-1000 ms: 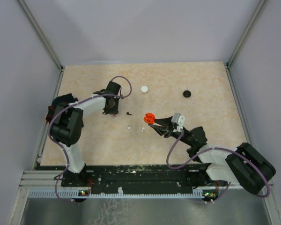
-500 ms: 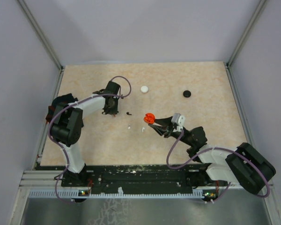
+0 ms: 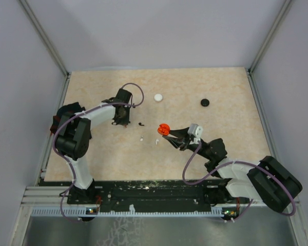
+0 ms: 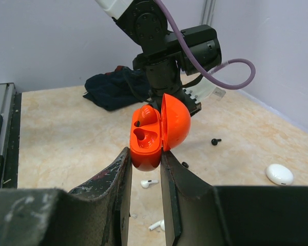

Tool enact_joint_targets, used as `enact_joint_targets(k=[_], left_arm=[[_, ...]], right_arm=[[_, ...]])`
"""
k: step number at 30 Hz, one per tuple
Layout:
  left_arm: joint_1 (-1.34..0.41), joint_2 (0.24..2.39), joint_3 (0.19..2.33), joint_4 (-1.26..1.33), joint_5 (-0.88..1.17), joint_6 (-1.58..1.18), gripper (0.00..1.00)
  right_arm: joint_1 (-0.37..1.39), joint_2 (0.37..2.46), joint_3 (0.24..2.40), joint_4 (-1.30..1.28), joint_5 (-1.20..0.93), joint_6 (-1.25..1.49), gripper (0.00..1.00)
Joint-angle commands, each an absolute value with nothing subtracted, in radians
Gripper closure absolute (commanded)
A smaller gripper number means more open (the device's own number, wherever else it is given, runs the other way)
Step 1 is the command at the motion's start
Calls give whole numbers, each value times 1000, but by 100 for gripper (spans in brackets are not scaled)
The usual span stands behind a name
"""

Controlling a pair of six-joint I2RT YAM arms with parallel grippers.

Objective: Insert the wireless bluetooth earbuds into the charging case
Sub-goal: Pick up the earbud from the center of the board.

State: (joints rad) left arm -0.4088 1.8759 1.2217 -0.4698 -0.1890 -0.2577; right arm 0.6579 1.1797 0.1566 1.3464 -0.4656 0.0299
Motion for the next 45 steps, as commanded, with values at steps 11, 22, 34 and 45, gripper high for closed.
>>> enact_joint_targets(k=[11, 22, 34, 45], left_arm=[[-411, 1726, 1005, -183, -36, -198, 96], [-417, 1404, 712, 252, 235, -99, 96], [-551, 1100, 523, 554, 325, -40, 97], [-784, 992, 507, 660, 253, 163, 96]], right_arm=[[651, 1159, 158, 1380, -462, 16, 100], [651, 1192, 161, 1398, -456, 15, 100], [651, 1211, 158, 1401, -422, -3, 100], [651, 1223, 164, 1404, -419, -7, 100]])
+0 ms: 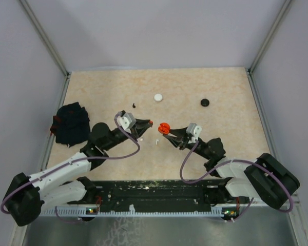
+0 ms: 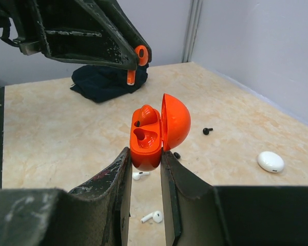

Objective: Insert the wireless bluetooth earbuds into the charging case
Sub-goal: Pick up the earbud from the center of the board, then place the earbud in the charging case.

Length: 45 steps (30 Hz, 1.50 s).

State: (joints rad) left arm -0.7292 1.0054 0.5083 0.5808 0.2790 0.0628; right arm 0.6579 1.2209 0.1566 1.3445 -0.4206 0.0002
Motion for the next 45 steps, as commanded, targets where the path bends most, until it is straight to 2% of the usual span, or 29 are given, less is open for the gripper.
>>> enact_joint_targets(k=[1, 8, 17, 45], left_arm=[[-806, 996, 512, 665, 239, 181, 96], [-959, 1041, 550, 676, 122, 300, 97], [-1068, 1118, 586, 711, -24, 453, 98], [-1126, 1163, 631, 592, -112, 564, 98]], right_arm=[[651, 1222, 164, 1402, -420, -6, 100], [651, 1219, 172, 1384, -420, -8, 100], [651, 1208, 176, 1365, -430, -11, 100], [651, 1172, 161, 1387, -428, 3, 100]])
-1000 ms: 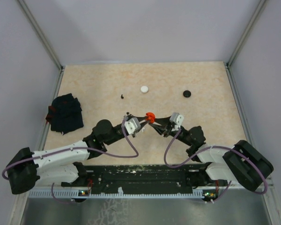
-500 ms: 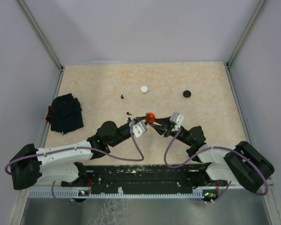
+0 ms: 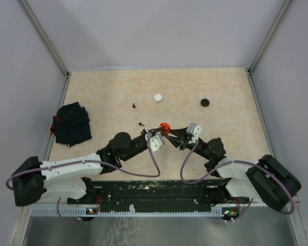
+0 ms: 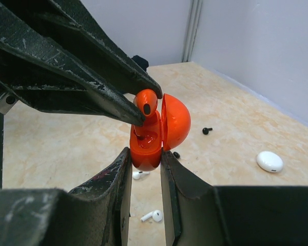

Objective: Insert the wireless bluetooth earbuds into the charging case
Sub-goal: Place the earbud in the charging case.

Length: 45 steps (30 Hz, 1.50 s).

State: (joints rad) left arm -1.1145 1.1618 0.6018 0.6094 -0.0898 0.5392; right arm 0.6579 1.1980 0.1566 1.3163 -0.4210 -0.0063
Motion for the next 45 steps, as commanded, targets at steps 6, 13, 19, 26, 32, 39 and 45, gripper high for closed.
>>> enact_joint_targets(k=[6, 13, 19, 26, 32, 39, 45], left_arm=[[-1132, 1154, 627, 584, -127, 581, 98], [-1134, 1152, 626, 572, -139, 599, 97], [-1135, 1156, 633, 548, -133, 609, 94], [-1136, 1169, 652, 511, -123, 609, 81], [-1137, 1167, 656, 505, -121, 607, 71], [-1136, 1162, 661, 500, -127, 600, 57], [-1136, 1126, 660, 499, -120, 558, 43]], right_arm=[[651, 1172, 158, 1392, -426, 5, 100], [650, 1167, 158, 1393, -425, 6, 100], [651, 1166, 158, 1393, -427, 8, 100], [651, 1166, 158, 1394, -429, 9, 100], [651, 1169, 160, 1394, -434, 11, 100], [651, 1172, 160, 1394, -435, 11, 100], [650, 1177, 160, 1390, -433, 9, 100]])
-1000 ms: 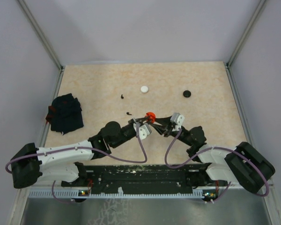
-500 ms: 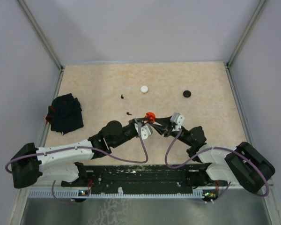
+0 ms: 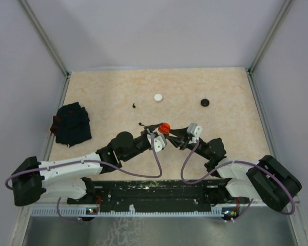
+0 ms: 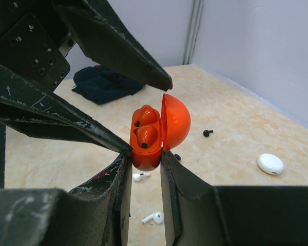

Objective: Insert the wireless bluetooth earbuds into the charging case
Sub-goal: Place the earbud in the charging case, then close the charging case at the center of the board.

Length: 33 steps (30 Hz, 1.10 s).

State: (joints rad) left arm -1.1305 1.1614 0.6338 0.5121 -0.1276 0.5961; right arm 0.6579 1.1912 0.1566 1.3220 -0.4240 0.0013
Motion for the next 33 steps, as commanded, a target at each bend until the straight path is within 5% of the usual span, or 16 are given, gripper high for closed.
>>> enact_joint_targets(k=[1, 8, 17, 33], left_arm=[[-1136, 1117, 660, 500, -128, 536, 40], [-1094, 1076, 738, 329, -105, 383, 26], [-788, 1015, 802, 158, 375, 60, 15], [-617, 1194, 881, 128, 771, -196, 11]], right_arm=[[650, 1178, 161, 1390, -434, 9, 100], [651, 1173, 165, 1369, -453, -1, 100], [651, 1168, 186, 1321, -511, -23, 100], [651, 1186, 210, 1302, -618, -5, 100]])
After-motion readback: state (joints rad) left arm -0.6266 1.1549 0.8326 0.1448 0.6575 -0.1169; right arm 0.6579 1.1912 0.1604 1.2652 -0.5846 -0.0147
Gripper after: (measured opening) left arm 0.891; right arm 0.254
